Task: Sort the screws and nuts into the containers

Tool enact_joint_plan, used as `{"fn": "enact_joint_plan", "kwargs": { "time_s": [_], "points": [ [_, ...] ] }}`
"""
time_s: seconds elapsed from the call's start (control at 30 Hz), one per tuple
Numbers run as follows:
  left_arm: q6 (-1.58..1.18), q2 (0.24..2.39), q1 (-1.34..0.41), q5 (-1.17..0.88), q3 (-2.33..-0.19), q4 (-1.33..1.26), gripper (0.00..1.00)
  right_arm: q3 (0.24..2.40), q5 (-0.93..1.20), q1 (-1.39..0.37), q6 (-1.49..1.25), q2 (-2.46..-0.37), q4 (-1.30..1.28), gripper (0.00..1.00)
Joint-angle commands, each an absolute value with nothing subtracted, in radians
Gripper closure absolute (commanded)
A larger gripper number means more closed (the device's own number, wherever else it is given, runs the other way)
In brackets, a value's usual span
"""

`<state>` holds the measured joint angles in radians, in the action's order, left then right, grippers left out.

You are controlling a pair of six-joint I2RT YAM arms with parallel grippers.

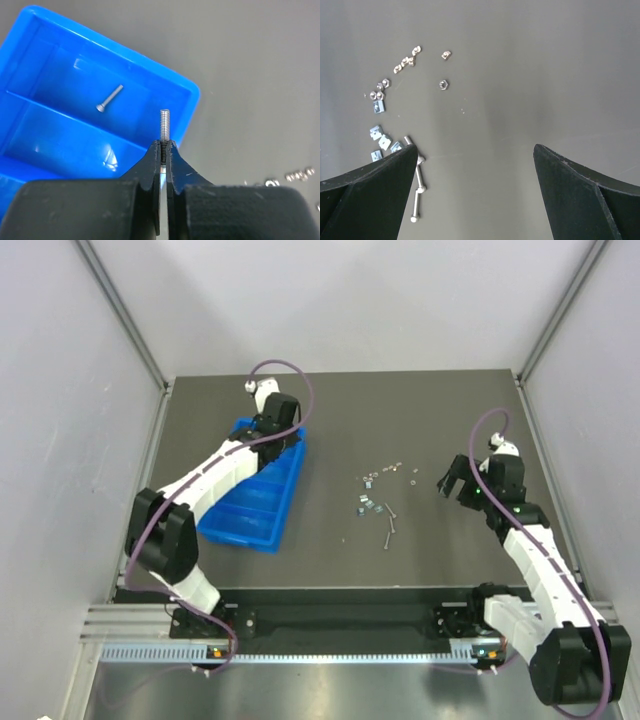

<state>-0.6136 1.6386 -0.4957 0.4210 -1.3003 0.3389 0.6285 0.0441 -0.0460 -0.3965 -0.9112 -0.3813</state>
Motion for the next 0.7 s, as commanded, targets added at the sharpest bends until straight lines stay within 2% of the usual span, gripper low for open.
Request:
{"fn": "enact_joint_plan", "kwargs": {
  "time_s": [0.0,0.13,0.2,0.23,0.27,0.33,0.37,0.4,0.5,0.6,0.67],
  "points": [
    [-0.609,1.684,-0.457,0.443,-1.311,0.261,0.97,0.675,0.044,-0.055,-0.408,-0.919,-0.33,0.0],
    [-0.64,1.736,-0.393,0.384,-1.327,0.259,0.98,0.686,0.041,-0.055,-0.405,-0.917,-0.339,0.0],
    [-0.637,1.743,-0.384,0.391,-1.333,0.259,0.93,0.69,0.038,-0.055,-0.402,-0.914,-0.342,0.0],
    [-0.634,1.741,-0.383,0.397,-1.335,0.262,0.85,0.692,0.037,-0.055,-0.399,-0.913,-0.344,0.0],
    [-0.617,1.73,-0.385,0.396,-1.336,0.262,0.67,0.693,0.037,-0.055,-0.397,-0.913,-0.345,0.0],
    [-0.601,1.712,-0.383,0.382,-1.335,0.264,0.53,0.701,0.035,-0.055,-0.397,-0.913,-0.351,0.0],
    [-0.582,1.683,-0.387,0.342,-1.328,0.265,0.42,0.701,0.035,-0.057,-0.396,-0.913,-0.353,0.0],
    [-0.572,1.669,-0.387,0.315,-1.324,0.265,0.38,0.701,0.032,-0.055,-0.396,-0.911,-0.354,0.0],
    [-0.561,1.599,-0.413,0.212,-1.295,0.267,0.33,0.7,0.015,-0.054,-0.397,-0.908,-0.364,0.0],
    [-0.537,1.531,-0.533,0.215,-1.256,0.268,0.34,0.698,0.006,-0.055,-0.406,-0.9,-0.38,0.0],
    [-0.52,1.516,-0.687,0.259,-1.243,0.288,0.34,0.693,-0.035,-0.055,-0.414,-0.887,-0.393,0.0]
  ]
}}
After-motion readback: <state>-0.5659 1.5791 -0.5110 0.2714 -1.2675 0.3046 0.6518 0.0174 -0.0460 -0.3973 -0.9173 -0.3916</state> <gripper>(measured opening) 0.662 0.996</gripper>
